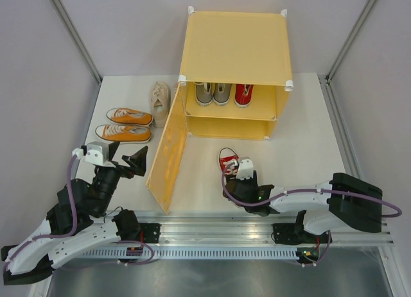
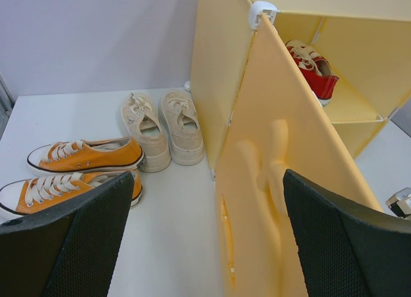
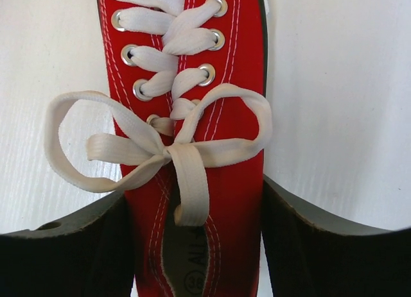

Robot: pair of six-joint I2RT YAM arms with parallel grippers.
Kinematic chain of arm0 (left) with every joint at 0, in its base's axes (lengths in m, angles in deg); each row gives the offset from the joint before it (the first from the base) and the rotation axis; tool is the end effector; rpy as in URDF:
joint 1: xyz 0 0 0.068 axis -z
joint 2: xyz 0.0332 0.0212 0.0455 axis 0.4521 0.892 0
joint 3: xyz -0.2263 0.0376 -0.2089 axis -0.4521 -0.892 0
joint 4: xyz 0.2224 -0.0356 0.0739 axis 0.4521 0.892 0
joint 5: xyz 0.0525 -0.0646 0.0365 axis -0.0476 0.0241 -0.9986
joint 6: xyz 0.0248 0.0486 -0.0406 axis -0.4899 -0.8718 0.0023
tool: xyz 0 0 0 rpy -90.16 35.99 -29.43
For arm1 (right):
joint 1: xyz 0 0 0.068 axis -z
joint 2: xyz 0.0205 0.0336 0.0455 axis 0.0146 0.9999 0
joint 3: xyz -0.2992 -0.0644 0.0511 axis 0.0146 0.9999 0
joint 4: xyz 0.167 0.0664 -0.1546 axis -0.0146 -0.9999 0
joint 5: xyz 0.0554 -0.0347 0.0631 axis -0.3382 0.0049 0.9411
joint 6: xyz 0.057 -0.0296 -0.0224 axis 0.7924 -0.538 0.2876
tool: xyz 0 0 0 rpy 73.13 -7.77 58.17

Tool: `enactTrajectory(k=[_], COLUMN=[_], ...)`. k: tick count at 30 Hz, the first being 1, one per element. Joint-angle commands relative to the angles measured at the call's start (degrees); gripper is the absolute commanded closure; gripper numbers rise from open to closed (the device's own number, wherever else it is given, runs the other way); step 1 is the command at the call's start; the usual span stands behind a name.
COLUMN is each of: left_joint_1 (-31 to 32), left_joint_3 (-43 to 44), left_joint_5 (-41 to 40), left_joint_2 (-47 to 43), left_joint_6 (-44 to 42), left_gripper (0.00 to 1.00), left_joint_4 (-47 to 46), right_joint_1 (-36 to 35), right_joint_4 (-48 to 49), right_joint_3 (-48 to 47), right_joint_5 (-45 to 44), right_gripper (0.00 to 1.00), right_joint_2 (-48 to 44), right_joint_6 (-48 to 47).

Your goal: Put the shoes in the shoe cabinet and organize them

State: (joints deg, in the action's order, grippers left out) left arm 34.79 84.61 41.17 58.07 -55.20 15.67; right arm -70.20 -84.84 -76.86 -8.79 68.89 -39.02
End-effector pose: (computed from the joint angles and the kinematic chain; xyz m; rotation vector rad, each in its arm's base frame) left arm 0.0332 0.0219 0.3658 0.0971 1.4818 -0.3193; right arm 0.1068 0.1829 0.1831 -0.1686 2.2601 0.1391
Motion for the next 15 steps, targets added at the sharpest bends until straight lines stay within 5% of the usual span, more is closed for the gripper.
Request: enactTrajectory(k=[1, 2, 4, 15], left_joint_1=[-0.15, -0.23, -0.23, -0.23], left_joint_3=[-0.04, -0.04, -0.04, 0.05], left_joint_5=[0.23, 0.23, 0.31, 0.84], left_joint_2=[-0.33, -0.42, -0.51, -0.59], left_joint_6=[1.30, 1.38, 1.38, 1.56], left_gripper=[0.00, 0.00, 0.00, 0.00], left_joint_4=[-0.51, -0.51, -0.51, -0.59], right_joint_1=[0.28, 0.28, 0.37, 1.33], right_joint_4=[-2.77, -3.75, -6.39, -12.20], right_joint_3=[-2.99, -3.34, -4.49, -9.32], right_joint_5=[-3.12, -3.91, -4.79, -7.60], right_gripper=[0.86, 0.95, 0.99, 0.99], right_joint_2=[-4.67, -6.00, -10.65, -28.59], right_joint_6=[0.58, -0.03, -0.48, -6.53])
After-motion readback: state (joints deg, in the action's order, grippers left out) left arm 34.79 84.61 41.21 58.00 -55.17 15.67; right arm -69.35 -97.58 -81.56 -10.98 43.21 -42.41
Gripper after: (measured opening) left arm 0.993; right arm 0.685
